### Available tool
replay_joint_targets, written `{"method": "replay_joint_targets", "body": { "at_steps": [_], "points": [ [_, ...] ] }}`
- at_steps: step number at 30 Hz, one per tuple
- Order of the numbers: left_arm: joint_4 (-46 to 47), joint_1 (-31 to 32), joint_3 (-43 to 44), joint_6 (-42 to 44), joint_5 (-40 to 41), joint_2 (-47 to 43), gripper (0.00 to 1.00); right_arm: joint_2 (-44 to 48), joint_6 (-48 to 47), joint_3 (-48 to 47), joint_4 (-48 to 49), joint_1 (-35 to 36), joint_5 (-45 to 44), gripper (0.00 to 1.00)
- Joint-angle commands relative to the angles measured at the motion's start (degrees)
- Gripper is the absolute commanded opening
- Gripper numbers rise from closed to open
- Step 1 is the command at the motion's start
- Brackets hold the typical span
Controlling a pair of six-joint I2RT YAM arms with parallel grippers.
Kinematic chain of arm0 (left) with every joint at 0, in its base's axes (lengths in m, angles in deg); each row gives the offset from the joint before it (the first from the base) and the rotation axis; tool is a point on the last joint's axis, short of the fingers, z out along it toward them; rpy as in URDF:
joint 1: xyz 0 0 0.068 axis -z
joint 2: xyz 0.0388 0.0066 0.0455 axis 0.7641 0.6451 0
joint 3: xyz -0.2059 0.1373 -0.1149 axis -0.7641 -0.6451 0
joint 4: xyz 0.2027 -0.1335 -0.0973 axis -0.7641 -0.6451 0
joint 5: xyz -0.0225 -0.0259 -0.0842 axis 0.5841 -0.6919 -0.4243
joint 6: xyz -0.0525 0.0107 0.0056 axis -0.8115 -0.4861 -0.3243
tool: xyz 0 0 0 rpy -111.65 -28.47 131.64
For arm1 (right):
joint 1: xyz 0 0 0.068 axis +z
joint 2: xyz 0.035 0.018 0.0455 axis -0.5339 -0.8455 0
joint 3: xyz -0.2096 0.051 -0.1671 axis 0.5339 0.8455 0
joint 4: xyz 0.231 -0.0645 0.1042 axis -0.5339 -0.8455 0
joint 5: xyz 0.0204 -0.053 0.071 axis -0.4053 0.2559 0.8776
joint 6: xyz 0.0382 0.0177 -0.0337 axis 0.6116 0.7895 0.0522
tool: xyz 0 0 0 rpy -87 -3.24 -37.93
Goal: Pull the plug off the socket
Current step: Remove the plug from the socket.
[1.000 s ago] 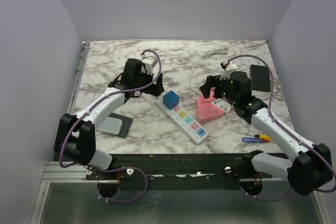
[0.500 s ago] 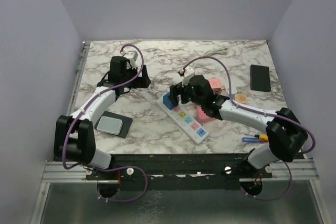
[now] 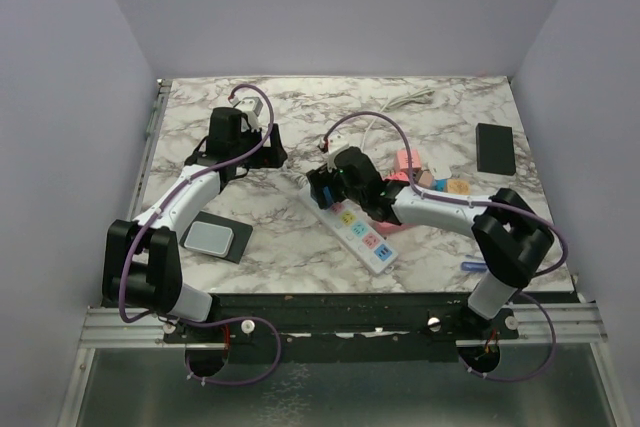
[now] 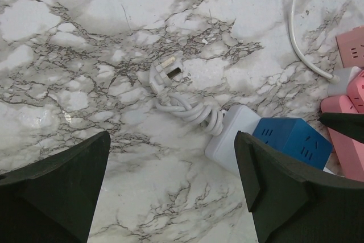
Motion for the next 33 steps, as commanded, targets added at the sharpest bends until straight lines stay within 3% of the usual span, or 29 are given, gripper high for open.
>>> {"method": "replay_joint_targets", "body": {
  "at_steps": [1, 11, 29, 33],
  "points": [
    [0.8, 0.1, -0.3, -0.6, 0.0, 0.2, 0.93, -1.9, -1.3, -2.5, -1.5, 0.3, -2.0, 0.89],
    [0.7, 0.2, -0.2, -0.6, -0.6, 0.6, 0.93, -4.6, -1.6, -4.3, -3.5, 0.3, -0.1, 0.82],
    [0.5, 0.1, -0.1, -1.0, -1.1, 1.0, 0.93, -6.9, -1.7, -4.7, -4.9, 0.4, 1.8, 0.79],
    [0.5, 0.1, -0.1, -1.0, -1.1, 0.8, 0.93, -6.9, -1.4, -4.7, -4.7, 0.4, 1.6, 0.68]
  ]
}}
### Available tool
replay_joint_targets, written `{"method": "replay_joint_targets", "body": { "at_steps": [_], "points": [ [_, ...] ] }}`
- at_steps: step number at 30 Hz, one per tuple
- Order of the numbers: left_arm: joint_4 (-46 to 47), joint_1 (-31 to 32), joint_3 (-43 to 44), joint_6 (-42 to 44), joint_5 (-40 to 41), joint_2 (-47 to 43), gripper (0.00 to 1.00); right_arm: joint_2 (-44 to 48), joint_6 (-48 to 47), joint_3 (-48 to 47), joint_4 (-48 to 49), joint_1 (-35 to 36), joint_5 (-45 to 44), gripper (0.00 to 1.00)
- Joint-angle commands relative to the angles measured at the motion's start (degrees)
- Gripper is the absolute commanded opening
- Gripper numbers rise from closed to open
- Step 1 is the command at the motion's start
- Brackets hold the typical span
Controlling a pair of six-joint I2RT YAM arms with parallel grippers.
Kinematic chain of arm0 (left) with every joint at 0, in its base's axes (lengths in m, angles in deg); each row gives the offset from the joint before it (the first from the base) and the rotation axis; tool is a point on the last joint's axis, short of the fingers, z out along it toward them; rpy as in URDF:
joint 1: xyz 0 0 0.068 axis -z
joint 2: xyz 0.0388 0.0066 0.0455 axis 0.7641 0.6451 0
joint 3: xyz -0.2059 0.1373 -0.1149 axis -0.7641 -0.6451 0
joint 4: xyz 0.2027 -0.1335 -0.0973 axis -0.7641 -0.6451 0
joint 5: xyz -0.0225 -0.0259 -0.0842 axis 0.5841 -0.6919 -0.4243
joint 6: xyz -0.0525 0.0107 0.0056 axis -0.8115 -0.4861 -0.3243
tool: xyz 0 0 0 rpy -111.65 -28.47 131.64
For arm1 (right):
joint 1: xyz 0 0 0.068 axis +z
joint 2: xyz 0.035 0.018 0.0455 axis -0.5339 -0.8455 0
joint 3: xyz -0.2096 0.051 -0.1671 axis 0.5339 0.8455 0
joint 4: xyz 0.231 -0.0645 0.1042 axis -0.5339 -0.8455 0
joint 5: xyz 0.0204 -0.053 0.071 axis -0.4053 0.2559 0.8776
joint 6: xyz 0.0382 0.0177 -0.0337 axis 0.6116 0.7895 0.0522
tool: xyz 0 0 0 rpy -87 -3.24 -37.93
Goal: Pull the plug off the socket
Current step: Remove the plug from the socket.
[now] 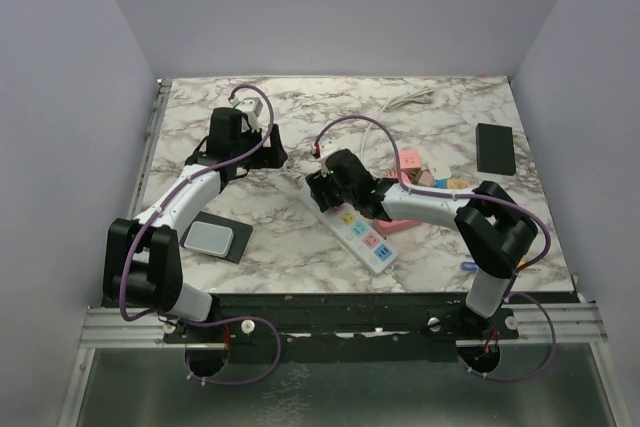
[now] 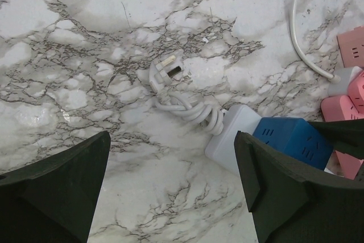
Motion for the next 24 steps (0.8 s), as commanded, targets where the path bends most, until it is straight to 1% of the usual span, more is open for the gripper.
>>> {"method": "replay_joint_targets", "body": {
  "at_steps": [1, 3, 6, 7, 9, 14, 18, 22, 24],
  "points": [
    [0.6, 0.1, -0.2, -0.8, -1.0, 0.3, 0.93, -0.9, 0.0, -1.2, -0.2, 0.4, 0.7, 0.6],
    [0.6, 0.1, 0.0, -1.2, -1.7, 0.3, 0.93, -0.4, 1.0, -0.8, 0.7, 0.4, 0.6, 0.47],
    [1.8, 0.1, -0.4, -2.8, -4.3, 0.7, 0.93, 0.9, 2.4, -0.1, 3.0, 0.4, 0.5, 0.2],
    [2.4, 0.1, -0.5, -3.3, -5.3, 0.8, 0.93, 1.4, 3.1, 0.3, 3.9, 0.4, 0.1, 0.13],
    [3.6, 0.0, -0.9, -4.5, -7.3, 1.0, 0.93, 2.6, 4.6, 1.0, 5.9, 0.4, -1.8, 0.02],
    [7.0, -0.5, -2.1, -8.0, -11.9, 0.8, 0.93, 6.4, 10.8, 3.7, 11.2, 0.4, -9.7, 0.01],
    [14.3, -1.0, -4.7, -14.0, -18.7, 0.3, 0.93, 9.6, 14.2, 5.8, 14.9, 0.4, -13.1, 0.01],
    [18.9, -1.5, -6.0, -18.2, -23.2, 2.0, 0.93, 13.1, 18.2, 8.0, 18.1, 0.3, -14.5, 0.01],
    [23.6, -1.5, -7.0, -21.2, -26.2, 3.1, 0.92, 15.1, 20.0, 9.3, 20.4, 0.3, -13.7, 0.01]
  ]
}}
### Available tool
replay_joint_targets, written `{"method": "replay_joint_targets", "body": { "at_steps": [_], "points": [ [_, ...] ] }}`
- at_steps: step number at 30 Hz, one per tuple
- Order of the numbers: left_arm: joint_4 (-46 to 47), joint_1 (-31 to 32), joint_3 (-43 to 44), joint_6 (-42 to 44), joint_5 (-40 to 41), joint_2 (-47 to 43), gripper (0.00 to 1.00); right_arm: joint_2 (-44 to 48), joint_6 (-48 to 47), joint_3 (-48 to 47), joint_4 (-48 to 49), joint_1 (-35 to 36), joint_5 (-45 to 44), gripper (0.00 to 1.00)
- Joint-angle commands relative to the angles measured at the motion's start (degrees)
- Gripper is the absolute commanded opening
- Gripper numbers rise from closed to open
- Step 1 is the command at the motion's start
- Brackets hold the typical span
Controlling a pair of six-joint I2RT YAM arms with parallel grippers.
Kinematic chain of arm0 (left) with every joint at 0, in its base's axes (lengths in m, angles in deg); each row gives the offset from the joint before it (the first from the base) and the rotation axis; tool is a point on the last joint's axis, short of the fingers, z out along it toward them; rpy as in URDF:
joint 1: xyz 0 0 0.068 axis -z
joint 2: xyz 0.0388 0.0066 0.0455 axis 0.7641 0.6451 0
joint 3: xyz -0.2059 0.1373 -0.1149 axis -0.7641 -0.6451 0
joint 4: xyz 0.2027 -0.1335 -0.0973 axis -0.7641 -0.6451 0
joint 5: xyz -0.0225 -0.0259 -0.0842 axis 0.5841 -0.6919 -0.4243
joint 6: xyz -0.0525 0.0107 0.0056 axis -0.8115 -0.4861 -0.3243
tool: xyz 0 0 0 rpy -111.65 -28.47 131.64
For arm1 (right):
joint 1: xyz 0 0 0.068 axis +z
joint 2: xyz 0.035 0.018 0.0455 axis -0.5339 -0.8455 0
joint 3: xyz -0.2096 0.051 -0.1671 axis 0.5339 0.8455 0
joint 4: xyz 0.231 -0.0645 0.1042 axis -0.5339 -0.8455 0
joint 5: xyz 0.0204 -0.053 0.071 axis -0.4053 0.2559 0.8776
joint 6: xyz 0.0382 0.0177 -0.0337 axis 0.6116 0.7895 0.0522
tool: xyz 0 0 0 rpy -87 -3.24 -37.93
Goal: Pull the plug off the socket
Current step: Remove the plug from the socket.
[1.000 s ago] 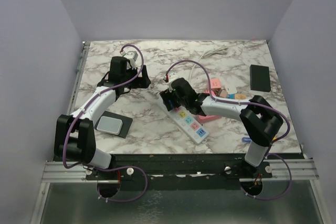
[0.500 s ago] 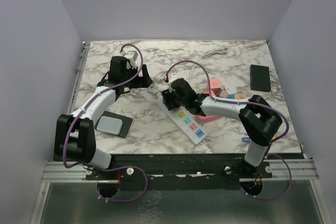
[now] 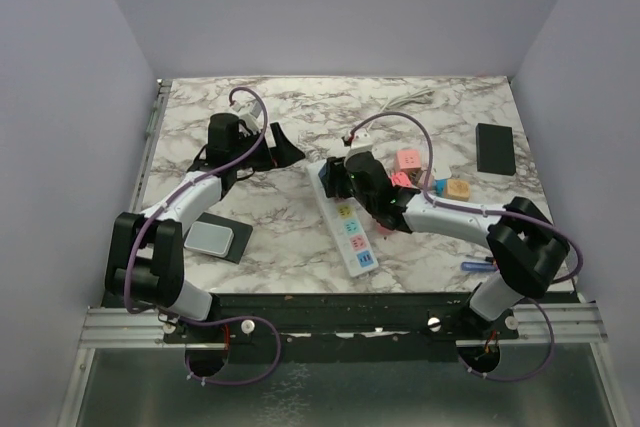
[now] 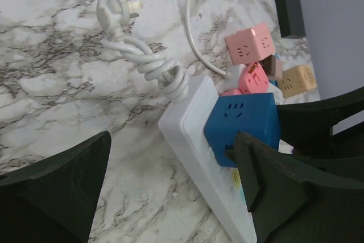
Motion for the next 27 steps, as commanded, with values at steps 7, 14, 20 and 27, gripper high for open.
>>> {"method": "replay_joint_targets", "body": {
  "at_steps": [7, 14, 20, 27],
  "points": [
    [19.0, -0.4, -3.9, -12.7, -14.6, 2.6, 0.88, 9.3, 9.9, 3.0, 13.9, 0.3, -0.5, 0.01],
    [20.7, -0.2, -4.2, -13.3, -15.8, 2.3, 0.78, 11.5, 10.7, 3.9, 15.2, 0.2, 1.4, 0.0],
    [21.5, 0.8, -4.4, -14.0, -16.0, 3.1, 0.7, 10.7, 10.1, 4.2, 16.3, 0.2, 3.6, 0.01],
    [21.7, 2.3, -4.5, -14.5, -16.4, 4.9, 0.57, 10.4, 9.9, 4.3, 16.1, 0.2, 2.9, 0.01]
  ]
}}
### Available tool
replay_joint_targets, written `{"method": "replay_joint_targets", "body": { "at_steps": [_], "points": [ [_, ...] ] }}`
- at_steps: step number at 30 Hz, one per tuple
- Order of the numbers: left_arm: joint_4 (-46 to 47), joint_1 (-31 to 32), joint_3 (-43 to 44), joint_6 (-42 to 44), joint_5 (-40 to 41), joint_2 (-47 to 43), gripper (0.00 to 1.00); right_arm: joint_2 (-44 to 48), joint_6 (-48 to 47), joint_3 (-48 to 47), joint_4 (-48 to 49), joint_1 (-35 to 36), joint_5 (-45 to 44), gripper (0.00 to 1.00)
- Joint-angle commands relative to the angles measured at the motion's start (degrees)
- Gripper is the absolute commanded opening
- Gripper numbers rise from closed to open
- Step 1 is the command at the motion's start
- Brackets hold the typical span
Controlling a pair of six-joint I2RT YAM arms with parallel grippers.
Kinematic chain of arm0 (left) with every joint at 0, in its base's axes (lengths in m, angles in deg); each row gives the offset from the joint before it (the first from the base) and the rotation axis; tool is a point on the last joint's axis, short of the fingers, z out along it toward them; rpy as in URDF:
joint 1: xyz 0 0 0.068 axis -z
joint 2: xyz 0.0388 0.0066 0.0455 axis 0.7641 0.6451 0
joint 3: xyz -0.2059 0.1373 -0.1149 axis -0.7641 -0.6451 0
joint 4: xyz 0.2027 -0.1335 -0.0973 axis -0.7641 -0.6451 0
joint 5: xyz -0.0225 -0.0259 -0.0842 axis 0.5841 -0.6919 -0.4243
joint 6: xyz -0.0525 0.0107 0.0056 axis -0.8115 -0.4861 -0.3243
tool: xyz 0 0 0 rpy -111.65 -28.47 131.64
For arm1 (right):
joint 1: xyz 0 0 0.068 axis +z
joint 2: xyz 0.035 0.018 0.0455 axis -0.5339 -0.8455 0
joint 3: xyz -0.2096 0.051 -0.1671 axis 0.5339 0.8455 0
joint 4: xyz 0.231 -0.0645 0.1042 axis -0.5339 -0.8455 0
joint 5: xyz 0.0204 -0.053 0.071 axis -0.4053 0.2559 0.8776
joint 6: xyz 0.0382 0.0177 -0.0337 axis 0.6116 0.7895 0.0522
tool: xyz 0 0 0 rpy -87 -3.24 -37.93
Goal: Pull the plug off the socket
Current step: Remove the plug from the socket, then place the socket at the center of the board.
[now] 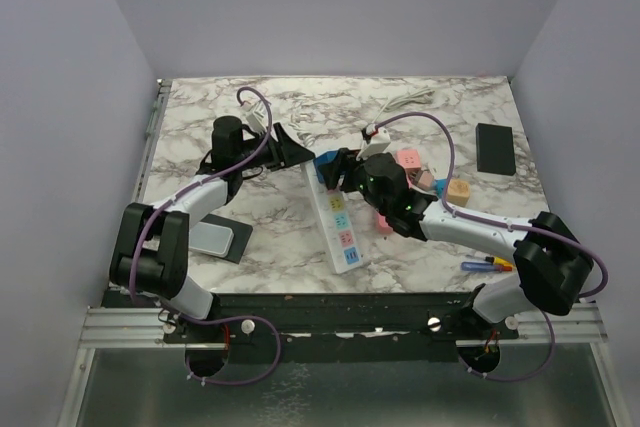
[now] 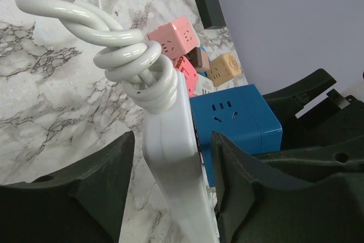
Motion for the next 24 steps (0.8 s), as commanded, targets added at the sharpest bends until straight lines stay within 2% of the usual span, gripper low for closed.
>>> {"method": "replay_joint_targets", "body": {
  "at_steps": [1, 10, 13, 16, 24],
  "points": [
    [1.7, 1.0, -0.7, -0.6, -2.0, 1.7, 0.56, 1.6, 1.1, -0.4, 7.1, 0.2, 0.0, 0.01],
    [1.9, 1.1, -0.9, -1.3, -1.6, 2.6, 0.27, 1.5, 0.5, -0.5, 6.3, 0.2, -0.7, 0.01],
    [2.0, 1.1, -0.9, -1.4, -1.6, 2.7, 0.11, 1.1, 0.1, -0.7, 6.2, 0.2, -0.4, 0.01],
    [2.0, 1.1, -1.2, -1.4, -1.2, 2.6, 0.0, 0.7, -1.0, -0.5, 6.6, 0.2, -0.8, 0.01],
    [2.0, 1.1, -2.1, -1.8, 0.8, 2.7, 0.0, -0.8, -5.2, -0.5, 8.9, 1.2, 0.5, 0.01]
  ]
}}
